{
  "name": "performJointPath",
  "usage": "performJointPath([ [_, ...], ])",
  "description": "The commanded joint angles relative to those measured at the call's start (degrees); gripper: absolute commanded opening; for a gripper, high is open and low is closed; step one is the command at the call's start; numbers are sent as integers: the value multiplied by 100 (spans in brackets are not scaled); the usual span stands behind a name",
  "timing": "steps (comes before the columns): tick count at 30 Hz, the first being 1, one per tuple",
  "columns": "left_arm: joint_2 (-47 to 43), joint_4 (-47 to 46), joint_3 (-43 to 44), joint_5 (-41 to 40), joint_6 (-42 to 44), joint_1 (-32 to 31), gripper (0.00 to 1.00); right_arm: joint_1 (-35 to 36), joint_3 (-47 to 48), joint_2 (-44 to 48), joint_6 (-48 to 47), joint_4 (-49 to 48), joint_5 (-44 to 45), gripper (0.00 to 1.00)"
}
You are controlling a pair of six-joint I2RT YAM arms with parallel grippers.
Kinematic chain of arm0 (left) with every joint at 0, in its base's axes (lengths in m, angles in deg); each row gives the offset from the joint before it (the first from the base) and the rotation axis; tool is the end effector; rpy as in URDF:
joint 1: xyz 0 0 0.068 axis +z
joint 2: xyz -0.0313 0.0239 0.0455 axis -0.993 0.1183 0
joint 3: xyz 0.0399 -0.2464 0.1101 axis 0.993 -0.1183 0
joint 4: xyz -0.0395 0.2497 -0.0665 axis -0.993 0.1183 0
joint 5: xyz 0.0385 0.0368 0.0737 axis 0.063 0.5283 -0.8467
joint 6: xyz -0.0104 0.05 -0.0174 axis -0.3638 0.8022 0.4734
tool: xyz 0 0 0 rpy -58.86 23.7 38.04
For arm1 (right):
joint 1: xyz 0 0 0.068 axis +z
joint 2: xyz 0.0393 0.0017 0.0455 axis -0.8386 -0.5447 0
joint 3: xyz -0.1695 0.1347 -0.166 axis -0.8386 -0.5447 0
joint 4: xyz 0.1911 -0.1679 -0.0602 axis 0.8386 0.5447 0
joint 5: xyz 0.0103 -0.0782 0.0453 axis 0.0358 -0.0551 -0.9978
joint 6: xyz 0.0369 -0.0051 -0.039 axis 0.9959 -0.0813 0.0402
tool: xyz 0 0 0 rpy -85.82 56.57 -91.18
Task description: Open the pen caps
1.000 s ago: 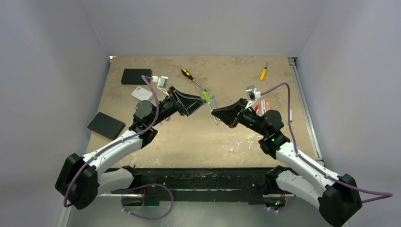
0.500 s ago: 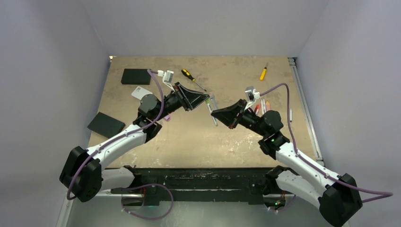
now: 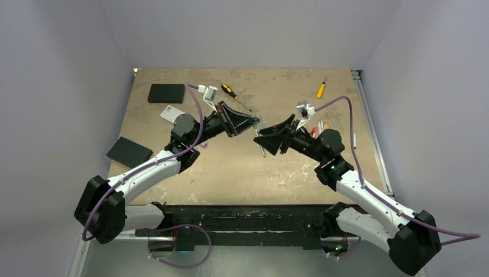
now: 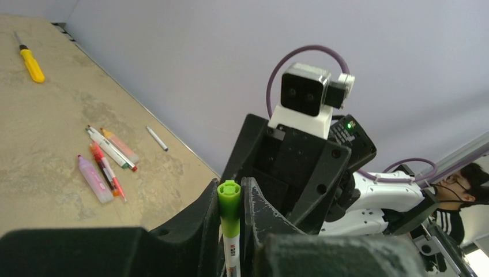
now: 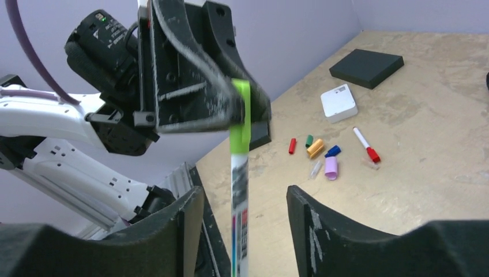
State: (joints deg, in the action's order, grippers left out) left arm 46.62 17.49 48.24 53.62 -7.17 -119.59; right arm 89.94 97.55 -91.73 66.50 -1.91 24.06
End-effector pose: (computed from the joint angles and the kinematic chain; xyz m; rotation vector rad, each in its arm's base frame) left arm 0.2176 -0.1801 0.3336 0.2263 1.4954 -1.6051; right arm 0.1698 0.1301 0.3097 -0.4095 1.4761 1.3188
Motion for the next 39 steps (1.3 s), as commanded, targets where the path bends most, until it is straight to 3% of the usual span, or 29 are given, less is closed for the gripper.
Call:
performJointPath([
  [1, 48, -128, 341, 394, -122, -42, 0, 16, 1023, -310, -324, 894, -239, 59],
  [10, 157, 555, 952, 742, 45, -19, 0, 18, 1621, -453, -646, 2013, -865, 42],
  [13, 241, 548, 1037, 805, -14, -18, 0, 19, 1593, -386, -668, 2144, -827, 40],
  [18, 295, 346, 1031, 886, -157, -27, 0, 18, 1397, -177, -384, 1889, -813, 26],
  [23, 309, 319, 1023, 958, -207, -24, 0, 18, 1283, -196, 42, 1430, -926, 30],
  [29, 284, 159, 919, 993, -304, -27, 0, 17, 1288, -233, 117, 1374, -897, 0],
  [31, 267, 133, 896, 995, -291, -21, 0, 19, 1255, -137, 132, 1351, -838, 0],
  [32, 258, 114, 893, 1057, -286, -26, 11, 19, 1224, -72, 132, 1336, -756, 0],
  [34, 266, 70, 856, 1128, -307, -26, 46, 17, 1160, 55, 132, 1314, -615, 0],
  [36, 244, -114, 755, 1121, -383, -31, 59, 12, 1112, 130, 132, 1267, -545, 0],
  [39, 235, -252, 638, 1067, -494, -31, 62, 17, 1041, 136, 136, 1192, -490, 0],
])
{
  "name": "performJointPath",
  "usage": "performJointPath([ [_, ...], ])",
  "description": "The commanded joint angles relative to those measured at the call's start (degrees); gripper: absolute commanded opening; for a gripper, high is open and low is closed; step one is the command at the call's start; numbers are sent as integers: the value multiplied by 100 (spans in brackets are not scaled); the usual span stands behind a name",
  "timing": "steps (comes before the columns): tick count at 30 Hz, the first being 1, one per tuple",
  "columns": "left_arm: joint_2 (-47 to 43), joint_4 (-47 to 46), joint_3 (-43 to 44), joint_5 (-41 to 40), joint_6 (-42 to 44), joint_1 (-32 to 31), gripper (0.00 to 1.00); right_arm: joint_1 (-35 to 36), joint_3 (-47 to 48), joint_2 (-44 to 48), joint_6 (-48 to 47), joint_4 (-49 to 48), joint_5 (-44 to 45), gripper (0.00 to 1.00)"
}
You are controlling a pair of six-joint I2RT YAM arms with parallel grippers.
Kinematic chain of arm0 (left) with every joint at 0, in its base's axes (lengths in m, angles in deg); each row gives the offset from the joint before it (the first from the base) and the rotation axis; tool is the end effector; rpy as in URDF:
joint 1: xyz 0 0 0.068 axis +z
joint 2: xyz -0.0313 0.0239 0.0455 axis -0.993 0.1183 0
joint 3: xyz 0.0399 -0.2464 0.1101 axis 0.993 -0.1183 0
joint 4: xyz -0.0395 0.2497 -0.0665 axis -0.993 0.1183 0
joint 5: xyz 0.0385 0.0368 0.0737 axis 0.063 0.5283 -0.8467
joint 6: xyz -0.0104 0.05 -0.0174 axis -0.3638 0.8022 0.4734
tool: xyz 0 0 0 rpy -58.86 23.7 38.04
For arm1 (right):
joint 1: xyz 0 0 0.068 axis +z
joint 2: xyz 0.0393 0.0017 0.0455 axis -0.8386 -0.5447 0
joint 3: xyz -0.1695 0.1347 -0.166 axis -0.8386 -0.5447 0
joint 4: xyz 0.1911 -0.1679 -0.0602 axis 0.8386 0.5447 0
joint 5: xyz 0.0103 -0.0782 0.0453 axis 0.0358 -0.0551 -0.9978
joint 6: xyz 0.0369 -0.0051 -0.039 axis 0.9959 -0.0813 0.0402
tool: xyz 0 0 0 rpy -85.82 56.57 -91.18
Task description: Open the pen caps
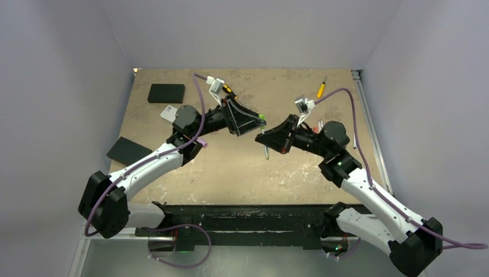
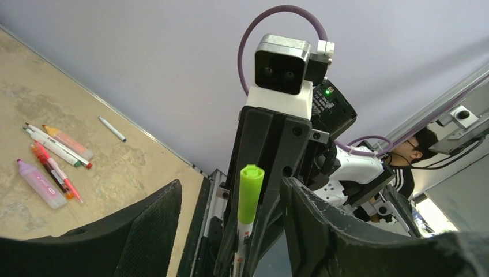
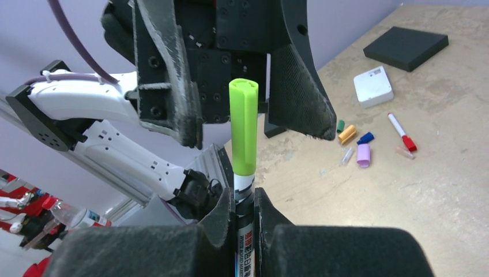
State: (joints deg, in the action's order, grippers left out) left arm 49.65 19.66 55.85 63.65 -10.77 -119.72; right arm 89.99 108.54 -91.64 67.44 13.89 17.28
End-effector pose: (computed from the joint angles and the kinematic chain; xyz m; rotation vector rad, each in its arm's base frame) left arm 0.2243 -0.1925 0.3607 0.3779 1.5003 -1.7506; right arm 0.1685 0.1337 0.3492 -0.4955 1.5712 1.4040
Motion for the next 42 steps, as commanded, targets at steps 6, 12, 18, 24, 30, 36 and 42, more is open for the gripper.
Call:
performJointPath([
  [6, 89, -396, -13, 126, -176, -29, 36, 6, -179, 33, 119, -711, 347, 0],
  [12, 255, -639, 53, 147, -385, -74, 19, 8, -249, 16, 175, -716, 404, 0],
  [18, 203, -572, 45, 158, -289, -112, 26, 9, -238, 5, 176, -690, 473, 0],
  [24, 155, -476, -13, 9, -144, -198, 0, 8, -291, 36, 227, -677, 531, 0],
  [30, -293, -380, -58, -846, 17, 20, 0, 9, -307, 121, 214, -287, 578, 0],
  [36, 104, -2019, 4, -808, -1312, 683, 0, 8, -572, 447, 388, 263, 998, 0],
  [42, 311, -2323, 43, -855, -1590, 665, 0, 14, -653, 654, 424, 253, 1087, 0],
])
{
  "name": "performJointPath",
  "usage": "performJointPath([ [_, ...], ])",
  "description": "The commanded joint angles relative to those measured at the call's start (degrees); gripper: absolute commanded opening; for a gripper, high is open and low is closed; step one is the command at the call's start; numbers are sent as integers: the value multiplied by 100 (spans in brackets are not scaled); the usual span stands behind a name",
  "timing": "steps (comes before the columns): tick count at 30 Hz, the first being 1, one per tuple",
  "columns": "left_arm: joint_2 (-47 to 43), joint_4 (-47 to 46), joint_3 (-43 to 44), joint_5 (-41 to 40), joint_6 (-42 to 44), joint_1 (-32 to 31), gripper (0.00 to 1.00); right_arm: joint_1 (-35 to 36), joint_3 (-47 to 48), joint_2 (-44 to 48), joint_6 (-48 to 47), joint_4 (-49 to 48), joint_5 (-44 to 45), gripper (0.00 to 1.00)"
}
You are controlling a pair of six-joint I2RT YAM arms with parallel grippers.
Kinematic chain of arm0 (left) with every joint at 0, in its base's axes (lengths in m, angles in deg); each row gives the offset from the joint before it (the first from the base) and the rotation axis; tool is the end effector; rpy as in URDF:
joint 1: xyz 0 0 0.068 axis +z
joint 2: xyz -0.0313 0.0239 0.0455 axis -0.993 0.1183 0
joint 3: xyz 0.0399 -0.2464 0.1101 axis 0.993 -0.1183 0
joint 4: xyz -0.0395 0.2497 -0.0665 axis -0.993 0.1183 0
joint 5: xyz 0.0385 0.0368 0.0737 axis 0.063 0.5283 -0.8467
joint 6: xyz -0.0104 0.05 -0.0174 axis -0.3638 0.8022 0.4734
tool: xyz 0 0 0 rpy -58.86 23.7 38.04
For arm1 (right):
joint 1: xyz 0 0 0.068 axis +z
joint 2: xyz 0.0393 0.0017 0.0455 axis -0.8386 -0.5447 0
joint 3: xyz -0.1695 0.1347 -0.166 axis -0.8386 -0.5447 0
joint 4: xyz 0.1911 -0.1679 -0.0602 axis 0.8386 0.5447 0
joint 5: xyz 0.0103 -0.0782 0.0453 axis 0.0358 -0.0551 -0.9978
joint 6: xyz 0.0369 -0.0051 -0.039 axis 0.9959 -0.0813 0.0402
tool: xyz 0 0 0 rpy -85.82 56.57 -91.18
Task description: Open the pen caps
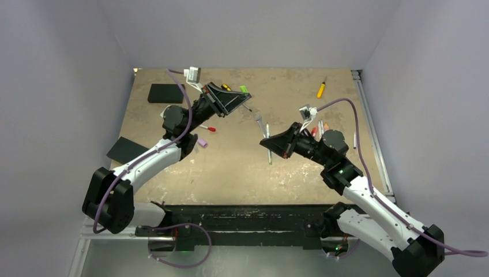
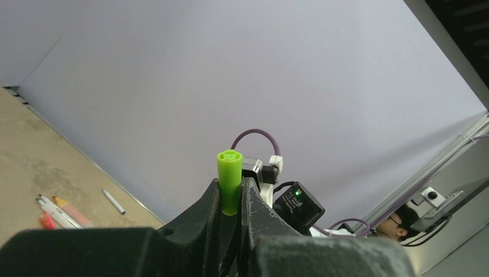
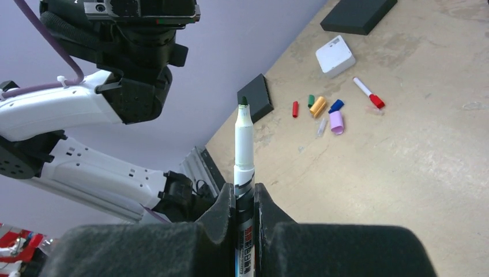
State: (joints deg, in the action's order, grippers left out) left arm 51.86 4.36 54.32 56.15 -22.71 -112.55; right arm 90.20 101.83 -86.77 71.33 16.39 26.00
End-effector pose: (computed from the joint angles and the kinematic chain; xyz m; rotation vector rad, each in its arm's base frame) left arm 0.2488 -0.1597 0.3672 0.0943 1.3038 -1.7772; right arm 0.1593 0.1230 0.3191 -0.2901 1.6775 1.3485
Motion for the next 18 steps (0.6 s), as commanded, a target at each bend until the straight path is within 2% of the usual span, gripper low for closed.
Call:
performJointPath([
  [1, 94, -745, 217, -55, -366, -54, 0, -8, 24, 173, 2, -6, 236, 0],
  [4, -102, 76, 254, -19, 88, -53, 0, -11, 238, 227, -367, 404, 750, 0],
  [7, -572, 2253, 436, -297, 1321, -54, 0, -13, 782, 197, -1000, 1603, 1826, 0],
  [8, -757, 3113, 510, -551, 1921, -50, 0, -12, 943, 182, -1156, 1809, 2169, 0],
  [11, -1189, 5079, 699, -1417, 2879, -53, 0, -12, 1189, 179, -1270, 2563, 2934, 0],
  [14, -1459, 6669, 807, -2507, 3352, -54, 0, -11, 1253, 109, -1325, 2724, 3343, 0],
  [18, -1431, 8201, 672, -4025, 3576, -54, 0, -9, 1259, -338, -1095, 2818, 3812, 0],
])
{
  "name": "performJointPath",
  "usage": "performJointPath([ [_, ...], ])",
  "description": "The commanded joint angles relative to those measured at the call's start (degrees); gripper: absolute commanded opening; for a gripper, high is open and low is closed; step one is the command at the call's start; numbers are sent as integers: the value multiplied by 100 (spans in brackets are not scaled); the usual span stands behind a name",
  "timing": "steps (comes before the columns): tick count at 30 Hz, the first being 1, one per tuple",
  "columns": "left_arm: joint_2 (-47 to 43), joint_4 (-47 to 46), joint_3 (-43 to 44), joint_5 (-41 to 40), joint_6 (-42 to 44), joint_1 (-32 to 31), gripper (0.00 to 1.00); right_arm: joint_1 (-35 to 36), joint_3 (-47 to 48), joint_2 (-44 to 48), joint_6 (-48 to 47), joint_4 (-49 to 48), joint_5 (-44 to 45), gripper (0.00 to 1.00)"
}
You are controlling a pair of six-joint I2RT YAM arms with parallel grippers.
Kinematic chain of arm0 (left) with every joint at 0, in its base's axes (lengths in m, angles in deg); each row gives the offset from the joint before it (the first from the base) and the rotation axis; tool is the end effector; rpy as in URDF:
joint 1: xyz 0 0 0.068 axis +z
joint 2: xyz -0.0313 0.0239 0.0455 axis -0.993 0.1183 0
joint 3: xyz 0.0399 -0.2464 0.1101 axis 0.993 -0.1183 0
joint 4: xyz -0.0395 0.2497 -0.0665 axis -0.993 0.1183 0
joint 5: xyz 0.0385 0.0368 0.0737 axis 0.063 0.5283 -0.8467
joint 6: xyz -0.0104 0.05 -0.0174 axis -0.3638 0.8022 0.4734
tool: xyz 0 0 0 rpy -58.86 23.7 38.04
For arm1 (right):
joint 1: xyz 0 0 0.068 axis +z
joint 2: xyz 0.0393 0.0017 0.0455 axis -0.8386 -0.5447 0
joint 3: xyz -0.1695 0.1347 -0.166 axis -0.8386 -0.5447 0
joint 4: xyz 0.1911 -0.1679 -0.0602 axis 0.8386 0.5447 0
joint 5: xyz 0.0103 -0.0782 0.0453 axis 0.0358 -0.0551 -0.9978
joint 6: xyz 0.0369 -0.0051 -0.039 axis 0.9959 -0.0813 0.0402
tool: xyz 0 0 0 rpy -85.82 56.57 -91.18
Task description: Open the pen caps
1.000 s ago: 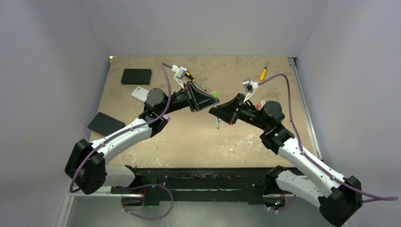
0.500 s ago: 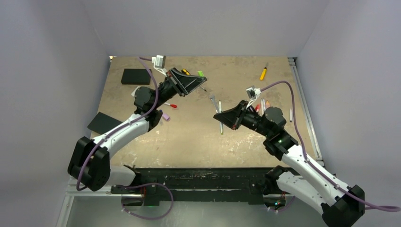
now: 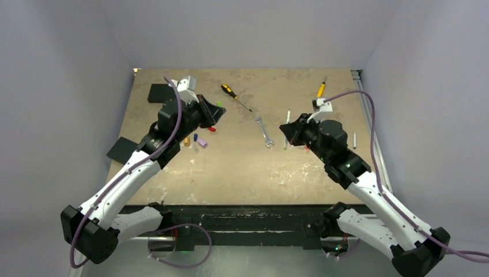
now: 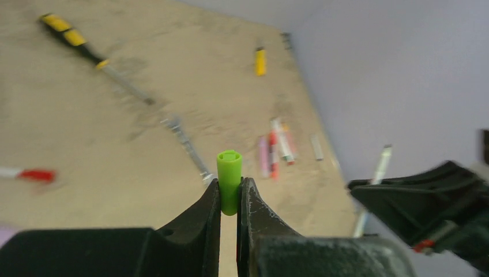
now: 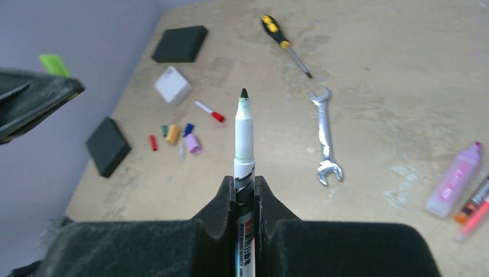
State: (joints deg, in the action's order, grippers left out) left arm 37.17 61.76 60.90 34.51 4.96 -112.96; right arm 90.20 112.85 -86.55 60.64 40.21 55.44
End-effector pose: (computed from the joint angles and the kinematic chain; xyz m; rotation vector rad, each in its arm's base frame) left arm 0.2179 -0.1298 0.3721 -0.0854 1.7819 -1.0336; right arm 0.1651 0.1057 0.3437 -0.0046 1.8098 0.7538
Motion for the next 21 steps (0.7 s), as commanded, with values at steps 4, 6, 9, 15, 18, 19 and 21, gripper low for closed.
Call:
performJointPath([
  [4, -122, 2881, -412, -2306, 726, -12, 0, -38, 218, -1024, 58, 387, 1316, 0],
  [6, -321, 2680, -683, -2250, 633, -12, 0, -155, 280, -1370, 57, 384, 1464, 0],
  [9, -482, 2495, -1010, -2175, 481, -12, 0, -629, 194, -1811, 42, 244, 1302, 0],
  [15, -511, 2059, -1635, -1960, 182, -12, 0, -1238, -236, -2593, 86, -184, 919, 0],
  [18, -524, 1886, -1850, -1942, 71, -12, 0, -1255, -315, -2985, 158, -364, 922, 0],
  [19, -522, 1848, -1894, -1954, 55, -10, 0, -1260, -298, -3116, 190, -394, 945, 0],
  [21, -471, 1791, -1947, -1999, 48, -12, 0, -1273, -243, -3369, 220, -464, 916, 0],
])
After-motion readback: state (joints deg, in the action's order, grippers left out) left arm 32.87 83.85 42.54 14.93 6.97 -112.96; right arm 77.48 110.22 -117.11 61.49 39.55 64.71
